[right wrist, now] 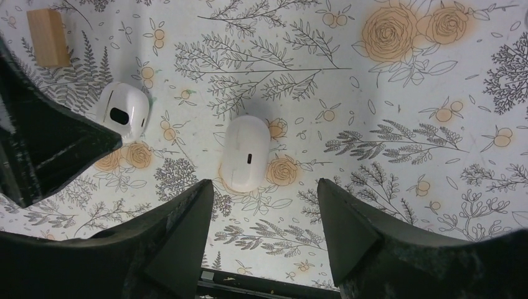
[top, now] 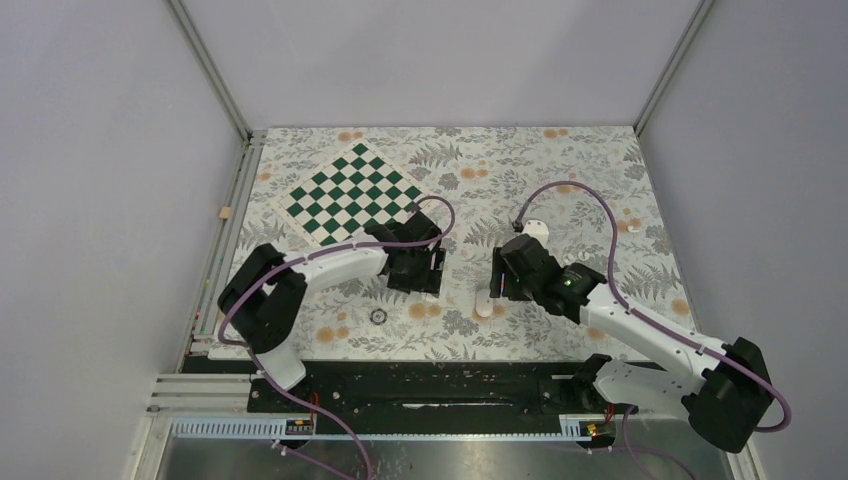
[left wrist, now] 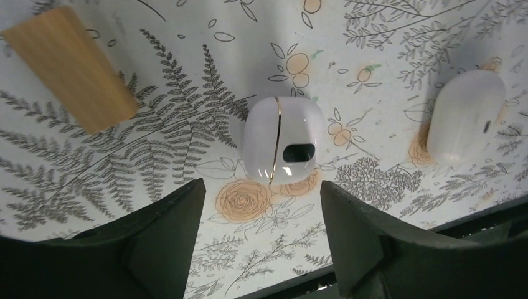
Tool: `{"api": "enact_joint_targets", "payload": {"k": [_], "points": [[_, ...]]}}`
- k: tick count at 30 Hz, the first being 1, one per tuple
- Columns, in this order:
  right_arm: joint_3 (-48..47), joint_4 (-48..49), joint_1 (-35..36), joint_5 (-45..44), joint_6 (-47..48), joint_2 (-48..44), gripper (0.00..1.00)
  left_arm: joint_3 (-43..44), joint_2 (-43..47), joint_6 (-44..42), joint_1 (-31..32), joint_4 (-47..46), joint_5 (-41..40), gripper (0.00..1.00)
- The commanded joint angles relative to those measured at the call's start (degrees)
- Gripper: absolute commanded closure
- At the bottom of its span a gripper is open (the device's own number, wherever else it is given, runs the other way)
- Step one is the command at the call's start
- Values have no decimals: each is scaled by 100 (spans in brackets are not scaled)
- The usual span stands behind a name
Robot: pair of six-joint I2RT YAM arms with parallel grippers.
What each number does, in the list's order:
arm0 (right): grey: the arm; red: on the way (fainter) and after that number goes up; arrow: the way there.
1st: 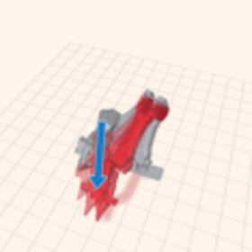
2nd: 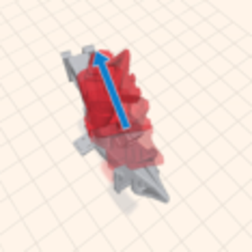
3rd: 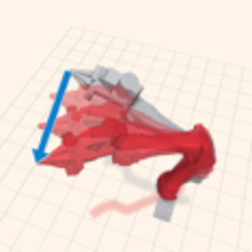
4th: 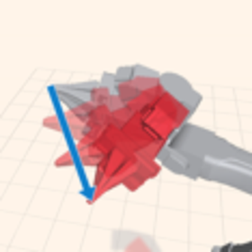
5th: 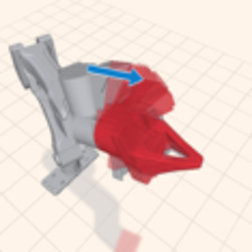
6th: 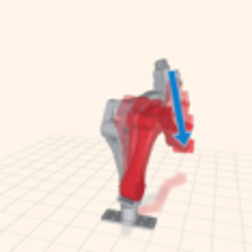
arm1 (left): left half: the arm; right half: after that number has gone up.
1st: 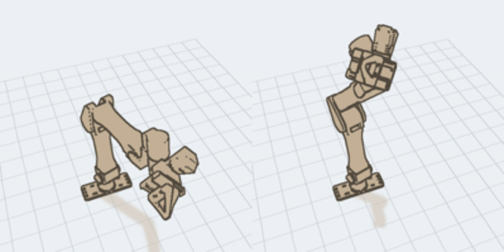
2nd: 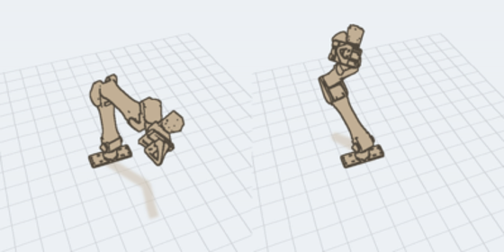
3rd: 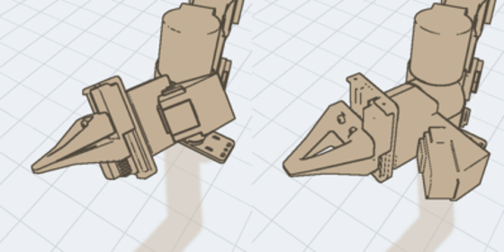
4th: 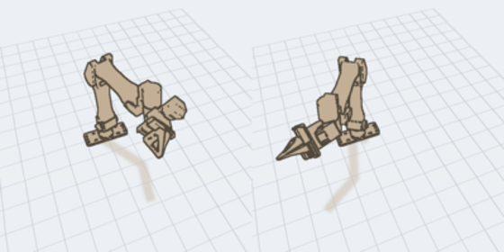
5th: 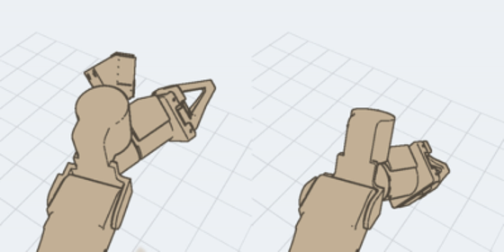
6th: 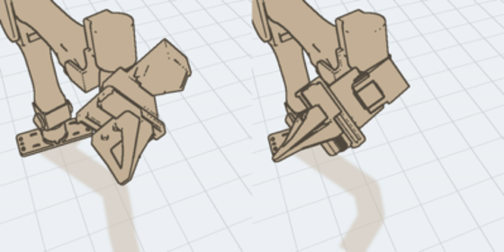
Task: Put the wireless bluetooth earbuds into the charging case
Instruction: Pick up the charging case at the center of the board.
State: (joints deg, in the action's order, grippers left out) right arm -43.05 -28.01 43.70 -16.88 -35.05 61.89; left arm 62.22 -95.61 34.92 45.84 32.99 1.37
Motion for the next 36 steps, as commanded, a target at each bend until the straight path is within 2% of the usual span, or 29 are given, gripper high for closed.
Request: {"api": "enact_joint_targets", "payload": {"k": [1, 4, 11, 15, 19, 22, 25, 28, 30, 36], "points": [[123, -70, -33, -219, -329, -259, 30, 356, -382, -210, -15, -340, 389, 27], [183, -85, -33, -255, -508, -354, 28, 409, -569, -267, -14, -440, 383, 27], [226, 29, -29, -79, -675, -374, 28, 465, -783, -286, -15, -535, 323, 44], [281, 117, -36, -114, -757, -446, 27, 491, -863, -267, -14, -553, 339, 49], [300, 150, -29, -119, -796, -550, 26, 520, -776, -233, -14, -573, 464, 65], [248, 160, -76, 57, -886, -550, 26, 604, -580, -195, -36, -541, 747, 69], [312, 400, -356, 707, -1126, -569, 25, 626, -244, -83, -149, -660, 1431, 69], [670, 1120, -921, 1814, -1582, -765, 26, 483, 163, 174, -338, -1062, 2084, 69], [870, 1605, -1245, 2309, -1916, -862, 27, 401, 375, 230, -399, -1248, 2252, 70], [678, 1905, -1531, 2964, -2180, -736, 28, 409, 549, 347, -416, -1427, 2437, 70]]}}
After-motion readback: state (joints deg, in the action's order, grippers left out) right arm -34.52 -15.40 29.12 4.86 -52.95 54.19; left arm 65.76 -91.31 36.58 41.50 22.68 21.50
